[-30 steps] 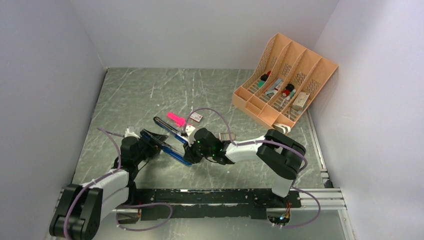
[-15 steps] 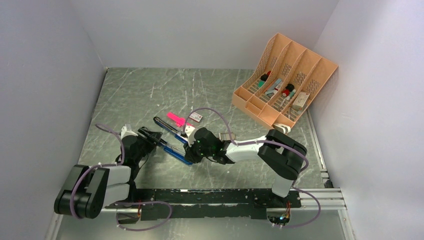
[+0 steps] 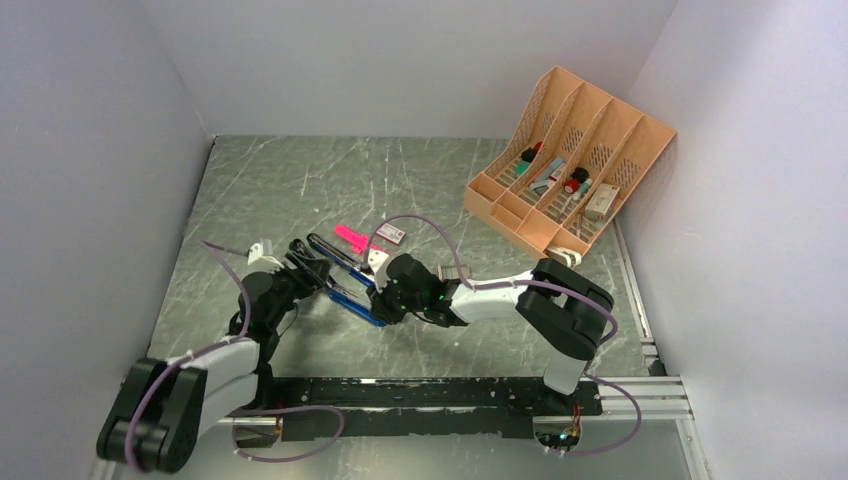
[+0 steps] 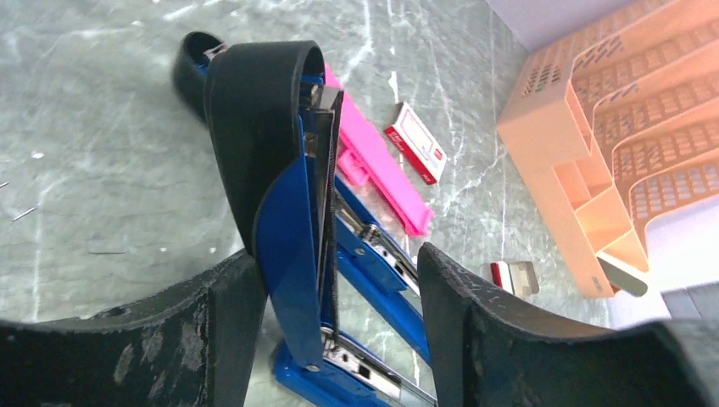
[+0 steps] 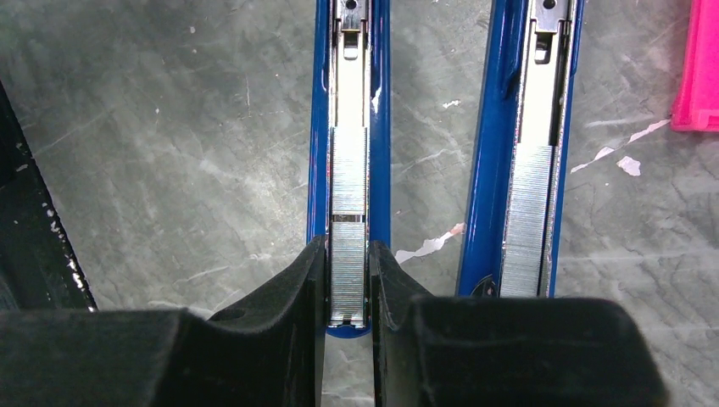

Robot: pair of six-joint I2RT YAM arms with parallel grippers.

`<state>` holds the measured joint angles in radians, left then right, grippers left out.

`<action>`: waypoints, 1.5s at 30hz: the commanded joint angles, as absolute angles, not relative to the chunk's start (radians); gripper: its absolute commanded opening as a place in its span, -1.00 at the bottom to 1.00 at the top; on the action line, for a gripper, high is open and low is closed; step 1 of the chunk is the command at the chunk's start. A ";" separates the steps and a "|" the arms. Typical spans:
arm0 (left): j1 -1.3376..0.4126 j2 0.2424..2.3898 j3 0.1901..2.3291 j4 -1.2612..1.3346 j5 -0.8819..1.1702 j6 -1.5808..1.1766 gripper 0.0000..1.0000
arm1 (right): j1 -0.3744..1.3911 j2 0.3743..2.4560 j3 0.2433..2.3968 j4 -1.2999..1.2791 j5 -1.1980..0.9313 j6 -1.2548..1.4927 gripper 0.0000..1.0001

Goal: Load the staples into the stapler

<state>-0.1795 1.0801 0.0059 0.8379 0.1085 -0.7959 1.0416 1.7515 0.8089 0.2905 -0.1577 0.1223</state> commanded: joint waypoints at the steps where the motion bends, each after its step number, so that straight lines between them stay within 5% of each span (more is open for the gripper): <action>1: -0.301 0.941 0.068 0.636 -0.070 -0.645 0.38 | 1.048 1.789 0.822 0.210 -0.156 0.082 -1.00; 21: -0.855 1.042 0.280 0.262 -0.624 -0.559 0.60 | 1.045 1.750 0.704 0.420 -0.063 0.051 -1.00; 31: -0.982 0.895 0.311 0.109 -0.624 -0.600 0.74 | 1.038 1.717 0.632 0.533 -0.026 0.048 -0.97; 45: -1.008 0.635 0.350 -0.073 -0.575 -0.682 0.80 | 1.032 1.706 0.616 0.527 -0.079 -0.019 -0.63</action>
<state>-1.0023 0.7025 0.3016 0.0380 -0.5476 -0.6182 1.0359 1.7229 0.6430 0.5591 -0.0486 0.0311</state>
